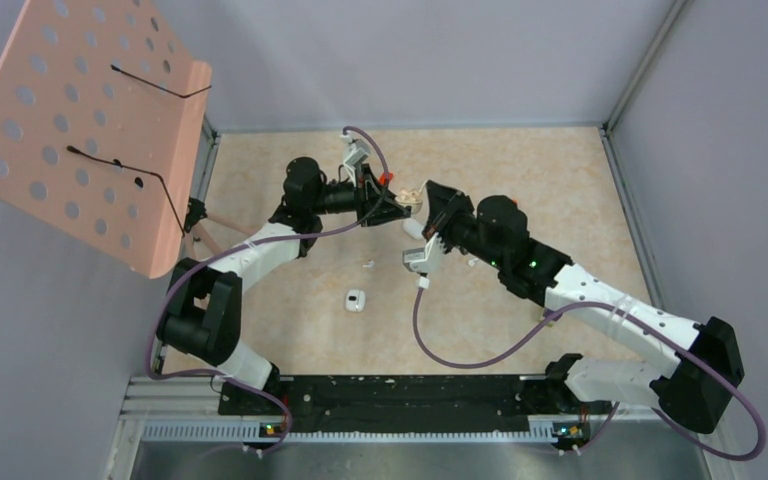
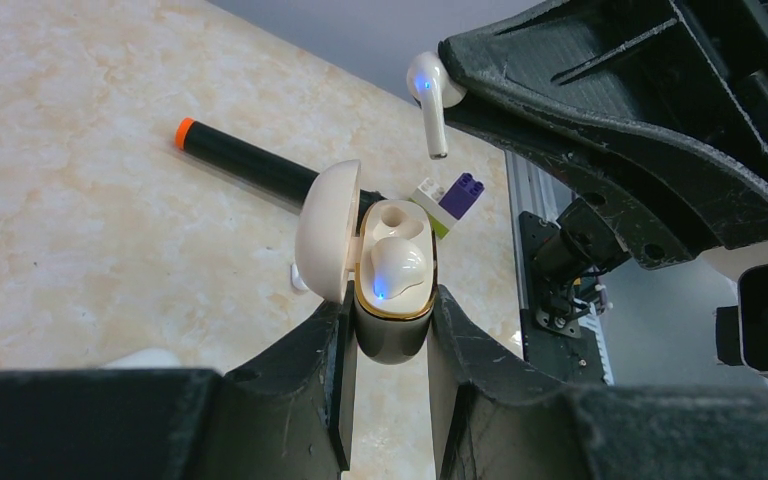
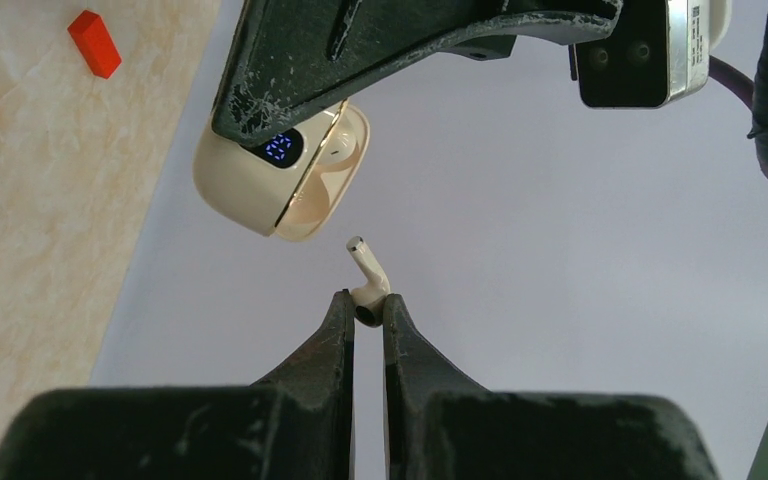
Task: Insert the wireless bluetooth earbuds into the charging case
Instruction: Place the earbud in the charging case.
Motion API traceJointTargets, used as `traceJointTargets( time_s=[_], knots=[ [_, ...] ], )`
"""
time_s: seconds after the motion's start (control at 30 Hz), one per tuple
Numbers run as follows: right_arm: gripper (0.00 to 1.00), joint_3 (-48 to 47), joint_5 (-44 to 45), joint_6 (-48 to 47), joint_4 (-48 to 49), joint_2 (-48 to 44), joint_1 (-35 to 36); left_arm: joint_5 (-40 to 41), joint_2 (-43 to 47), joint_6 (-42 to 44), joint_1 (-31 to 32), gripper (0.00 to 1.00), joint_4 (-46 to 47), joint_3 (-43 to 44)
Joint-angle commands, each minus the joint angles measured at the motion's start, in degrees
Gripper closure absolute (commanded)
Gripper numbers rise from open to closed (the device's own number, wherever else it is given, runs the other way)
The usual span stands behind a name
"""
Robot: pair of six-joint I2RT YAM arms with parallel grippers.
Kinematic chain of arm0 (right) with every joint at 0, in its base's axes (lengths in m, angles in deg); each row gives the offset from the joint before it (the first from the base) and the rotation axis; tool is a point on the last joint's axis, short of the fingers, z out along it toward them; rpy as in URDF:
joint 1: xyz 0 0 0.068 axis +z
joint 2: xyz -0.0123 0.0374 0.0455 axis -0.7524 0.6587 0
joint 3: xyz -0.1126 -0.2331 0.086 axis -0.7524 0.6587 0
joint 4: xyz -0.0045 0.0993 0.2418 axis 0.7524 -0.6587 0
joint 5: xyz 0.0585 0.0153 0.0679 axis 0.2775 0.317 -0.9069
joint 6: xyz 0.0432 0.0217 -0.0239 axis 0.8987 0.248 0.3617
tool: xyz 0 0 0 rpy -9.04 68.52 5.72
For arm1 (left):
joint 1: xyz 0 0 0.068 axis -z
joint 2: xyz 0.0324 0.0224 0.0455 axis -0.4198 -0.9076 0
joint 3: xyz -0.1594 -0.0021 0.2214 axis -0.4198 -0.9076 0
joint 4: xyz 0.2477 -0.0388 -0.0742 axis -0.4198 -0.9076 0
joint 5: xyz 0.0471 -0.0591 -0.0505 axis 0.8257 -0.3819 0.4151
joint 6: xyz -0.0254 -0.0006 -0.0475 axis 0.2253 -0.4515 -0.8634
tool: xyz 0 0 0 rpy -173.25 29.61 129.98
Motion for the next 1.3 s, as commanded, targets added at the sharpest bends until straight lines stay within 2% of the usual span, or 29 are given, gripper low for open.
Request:
traceJointTargets(
  time_s=[0.0, 0.73, 1.27],
  knots=[
    [1.00, 0.3, -2.1, -1.7, 0.6, -1.5, 0.6, 0.0, 0.9, -3.0, 0.1, 1.00, 6.4, 2.0],
    [1.00, -1.4, -0.8, -5.4, -6.4, 0.9, 0.5, -1.1, 1.9, -4.6, 0.2, 1.00, 9.5, 0.2],
    [1.00, -4.5, -4.6, -11.4, -12.7, 1.8, 0.5, -0.1, 1.2, -4.4, 0.2, 1.00, 8.6, 0.5]
  ],
)
